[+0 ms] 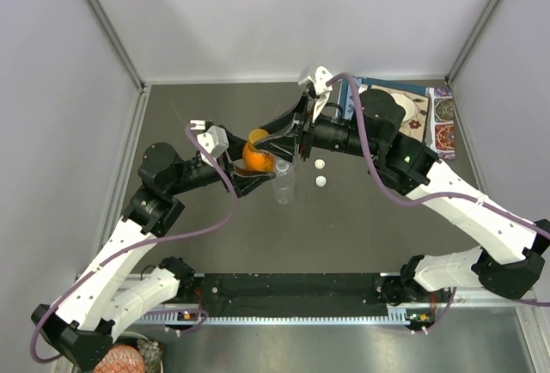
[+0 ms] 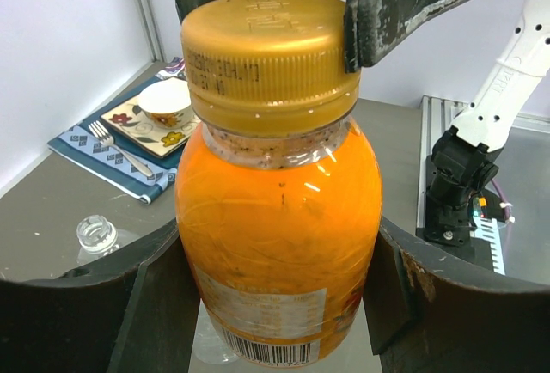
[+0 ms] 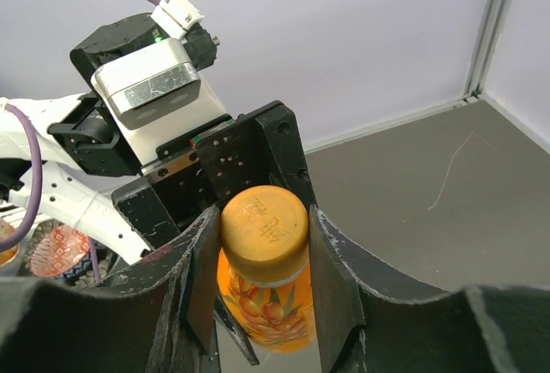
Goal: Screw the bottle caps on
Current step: Screw the bottle cap onto the plastic bottle.
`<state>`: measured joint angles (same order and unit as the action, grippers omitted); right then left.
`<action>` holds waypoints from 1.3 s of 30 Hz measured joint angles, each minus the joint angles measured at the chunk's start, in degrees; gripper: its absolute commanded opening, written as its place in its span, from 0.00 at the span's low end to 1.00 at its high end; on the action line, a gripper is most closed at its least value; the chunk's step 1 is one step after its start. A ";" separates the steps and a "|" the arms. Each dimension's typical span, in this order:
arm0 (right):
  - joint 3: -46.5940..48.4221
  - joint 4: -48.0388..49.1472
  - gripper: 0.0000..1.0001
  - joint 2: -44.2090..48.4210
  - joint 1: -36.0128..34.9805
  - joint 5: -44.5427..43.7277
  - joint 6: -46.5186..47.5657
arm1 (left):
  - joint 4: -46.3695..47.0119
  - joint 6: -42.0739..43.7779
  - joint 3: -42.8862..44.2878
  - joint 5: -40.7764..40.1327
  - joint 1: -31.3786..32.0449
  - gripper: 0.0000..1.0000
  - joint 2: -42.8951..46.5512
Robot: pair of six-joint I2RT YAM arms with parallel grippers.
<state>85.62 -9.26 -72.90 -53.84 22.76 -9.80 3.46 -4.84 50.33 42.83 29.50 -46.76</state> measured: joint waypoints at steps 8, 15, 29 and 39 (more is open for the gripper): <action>-0.09 0.20 0.04 0.00 0.00 -0.28 -0.87 | 0.11 -1.29 0.00 0.63 -0.15 0.67 0.00; -0.15 0.98 0.02 0.00 -0.02 -0.44 -1.42 | 1.18 -2.56 0.00 1.27 -0.33 0.66 0.00; -2.78 4.31 0.77 0.22 -0.04 -2.01 -2.80 | -0.87 -1.75 1.31 -0.17 -1.05 0.18 -0.76; -3.08 -6.73 0.91 2.71 0.52 -11.69 3.10 | -2.47 3.43 5.20 -8.07 -5.81 0.13 -5.03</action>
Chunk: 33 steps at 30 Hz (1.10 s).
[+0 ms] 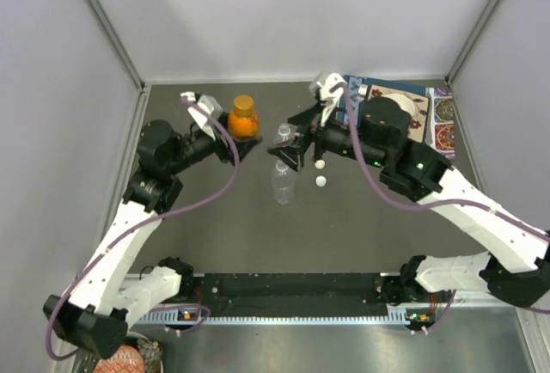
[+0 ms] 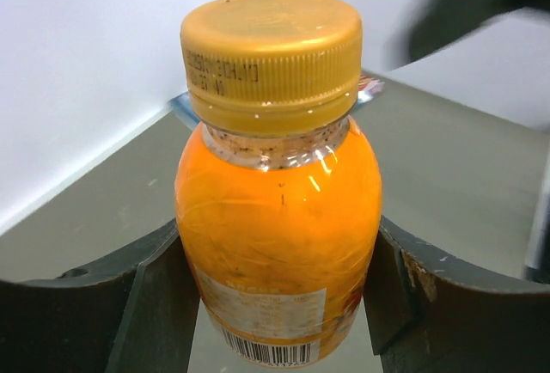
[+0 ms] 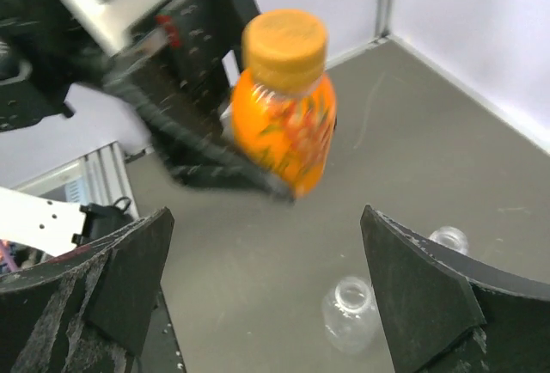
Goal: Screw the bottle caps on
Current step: Screw the bottle cap onto the plastic bottle, then place the plastic bottle at the center of the board.
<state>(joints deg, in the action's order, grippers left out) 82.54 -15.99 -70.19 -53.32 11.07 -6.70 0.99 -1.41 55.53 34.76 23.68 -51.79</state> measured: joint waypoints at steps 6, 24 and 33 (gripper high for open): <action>0.11 -2.84 0.91 8.83 2.58 -3.26 2.67 | -2.12 -2.40 6.05 1.97 -15.28 0.08 -14.84; 0.00 -8.39 0.92 11.93 4.76 -6.80 3.48 | 14.29 2.91 5.18 2.78 -33.29 0.08 -40.04; -0.85 -8.90 0.92 11.41 6.01 -6.93 3.02 | 4.57 18.25 8.07 -0.02 -37.09 0.12 -44.09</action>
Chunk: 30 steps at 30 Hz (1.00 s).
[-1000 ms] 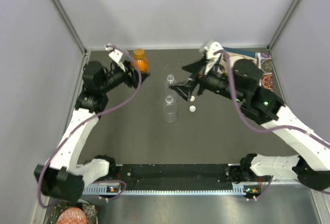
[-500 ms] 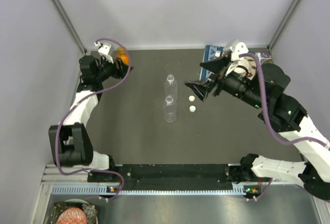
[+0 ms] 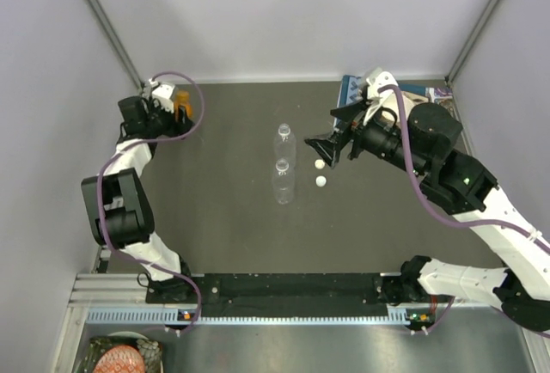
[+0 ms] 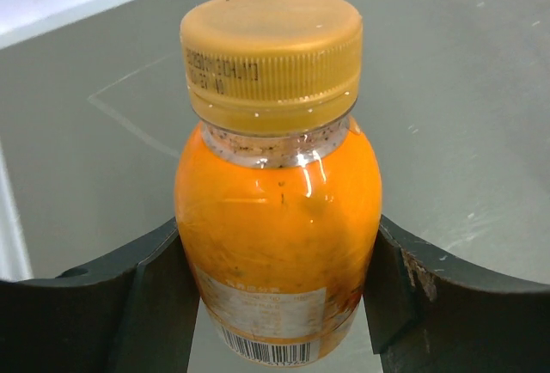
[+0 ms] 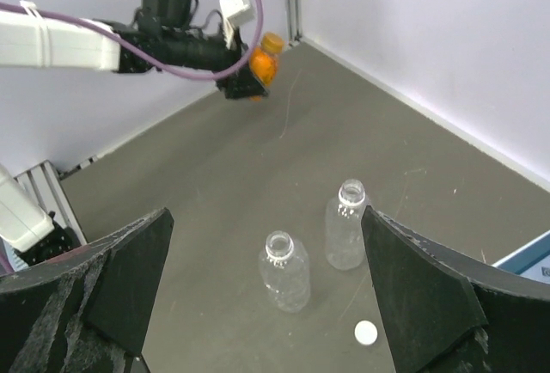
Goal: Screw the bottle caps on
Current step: Place the plastic bottle at the center of the board.
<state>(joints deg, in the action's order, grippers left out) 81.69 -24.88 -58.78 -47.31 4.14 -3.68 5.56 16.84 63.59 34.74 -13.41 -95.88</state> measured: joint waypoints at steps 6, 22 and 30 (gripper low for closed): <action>-3.41 1.70 0.92 -0.66 0.72 0.55 -0.94 | -1.07 2.23 -2.05 3.63 -9.25 0.15 -0.02; -12.90 6.78 0.93 3.08 1.42 2.78 -3.30 | 23.98 3.65 -32.96 23.71 -21.31 0.00 2.73; -16.83 9.53 0.92 4.72 1.49 3.52 -4.04 | 49.48 -0.72 -39.39 25.44 -24.33 0.03 -5.84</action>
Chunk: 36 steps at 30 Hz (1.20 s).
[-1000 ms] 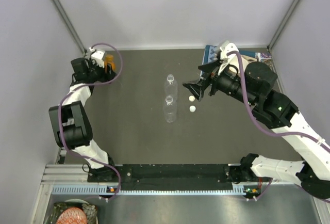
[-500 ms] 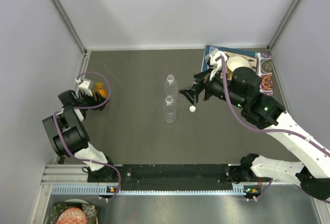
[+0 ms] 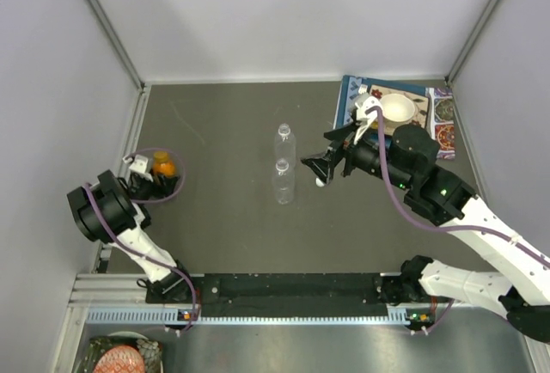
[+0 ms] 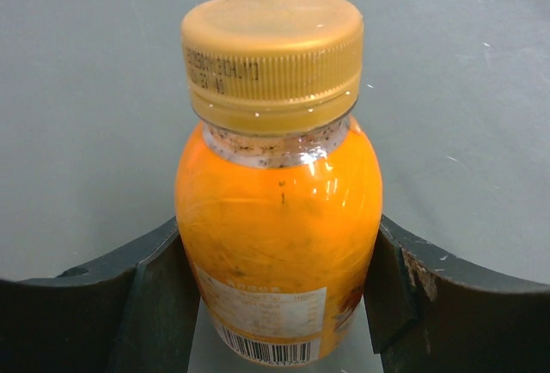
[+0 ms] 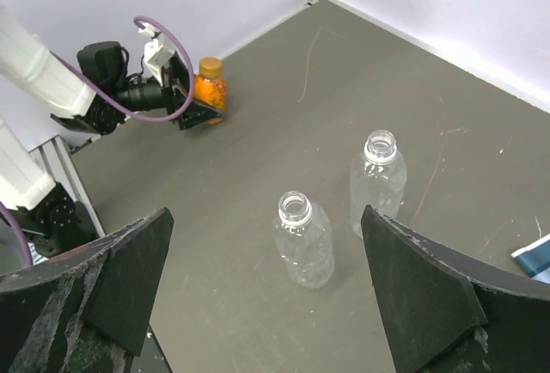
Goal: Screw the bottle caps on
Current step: Place the plastic bottle at the center of the board.
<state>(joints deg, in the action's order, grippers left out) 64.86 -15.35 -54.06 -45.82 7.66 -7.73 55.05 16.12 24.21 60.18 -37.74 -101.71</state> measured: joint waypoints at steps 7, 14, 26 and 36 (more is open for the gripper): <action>-0.37 0.11 0.93 -0.22 0.24 0.42 -0.02 | 20.31 -8.81 1.73 3.76 -3.06 0.06 -11.82; -0.37 0.66 0.93 -0.61 0.26 0.46 -0.09 | 26.99 -13.51 2.78 6.16 -4.24 0.47 -15.56; -0.37 0.87 0.97 -1.81 0.74 1.09 -0.42 | 24.15 -16.17 1.66 10.67 -6.93 0.98 -16.04; -0.83 1.25 0.98 -1.81 1.46 1.22 -0.39 | 20.74 -11.78 1.51 12.48 -7.78 0.98 -12.17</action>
<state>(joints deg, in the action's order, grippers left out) 64.03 -14.11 -55.88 -44.36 8.88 -8.12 75.79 4.34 25.71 72.66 -45.52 -113.89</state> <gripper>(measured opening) 0.974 0.982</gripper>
